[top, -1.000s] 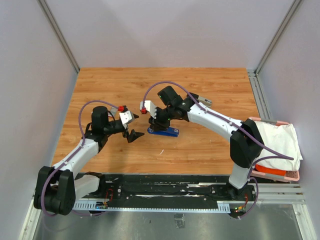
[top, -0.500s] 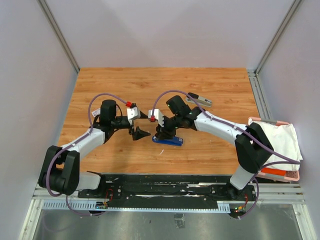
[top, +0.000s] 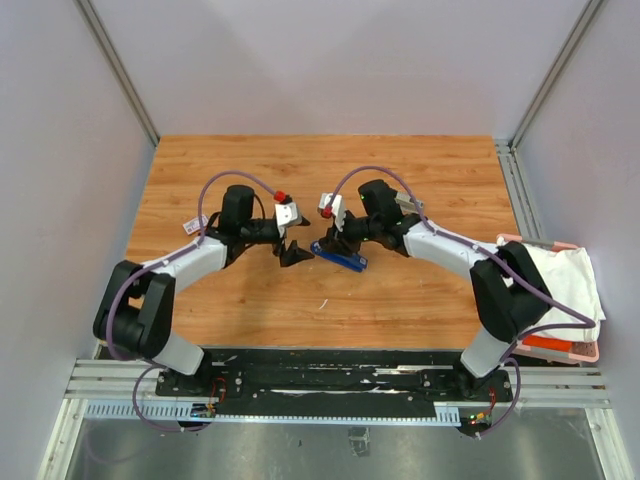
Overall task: Unload the staples from the stapler
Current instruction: Pick up the stapler from the center of the board, then unload the staple at the center of the board.
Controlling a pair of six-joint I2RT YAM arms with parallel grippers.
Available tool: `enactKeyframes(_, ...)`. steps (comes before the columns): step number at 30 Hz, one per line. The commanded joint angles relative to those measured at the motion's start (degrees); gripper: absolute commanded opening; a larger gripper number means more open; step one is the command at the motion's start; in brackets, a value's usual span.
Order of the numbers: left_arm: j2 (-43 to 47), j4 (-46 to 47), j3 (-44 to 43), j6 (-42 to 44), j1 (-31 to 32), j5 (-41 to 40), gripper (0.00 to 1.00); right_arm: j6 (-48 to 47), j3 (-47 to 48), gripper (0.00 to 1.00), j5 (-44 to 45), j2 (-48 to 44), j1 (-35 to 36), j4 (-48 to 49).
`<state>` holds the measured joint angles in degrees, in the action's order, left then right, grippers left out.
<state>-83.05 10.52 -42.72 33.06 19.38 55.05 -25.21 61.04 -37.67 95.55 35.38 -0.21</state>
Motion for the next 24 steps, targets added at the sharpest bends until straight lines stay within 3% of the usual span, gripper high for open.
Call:
enactKeyframes(1,-6.30,0.26,-7.54,-0.13,0.08,-2.77,0.94,1.17,5.86,0.01,-1.99,1.62,-3.34,4.53)
enactKeyframes(6,-13.40,-0.88,-14.42,-1.31,0.06,-1.05,0.93,-1.50,11.21,0.01,-6.03,4.82,-5.14,-0.83)
enactKeyframes(14,-20.26,-21.29,-26.76,9.49,1.81,0.73,0.76,-3.27,13.88,0.01,-10.42,7.60,-6.37,-5.02)
enactKeyframes(19,-20.21,-22.48,-26.07,11.48,3.60,0.14,0.74,-1.78,12.81,0.01,-10.99,7.08,-6.37,-3.96)
enactKeyframes(24,-16.40,-13.15,-19.94,5.61,3.39,-0.63,0.72,0.06,10.24,0.01,-12.44,5.18,-6.93,-1.14)
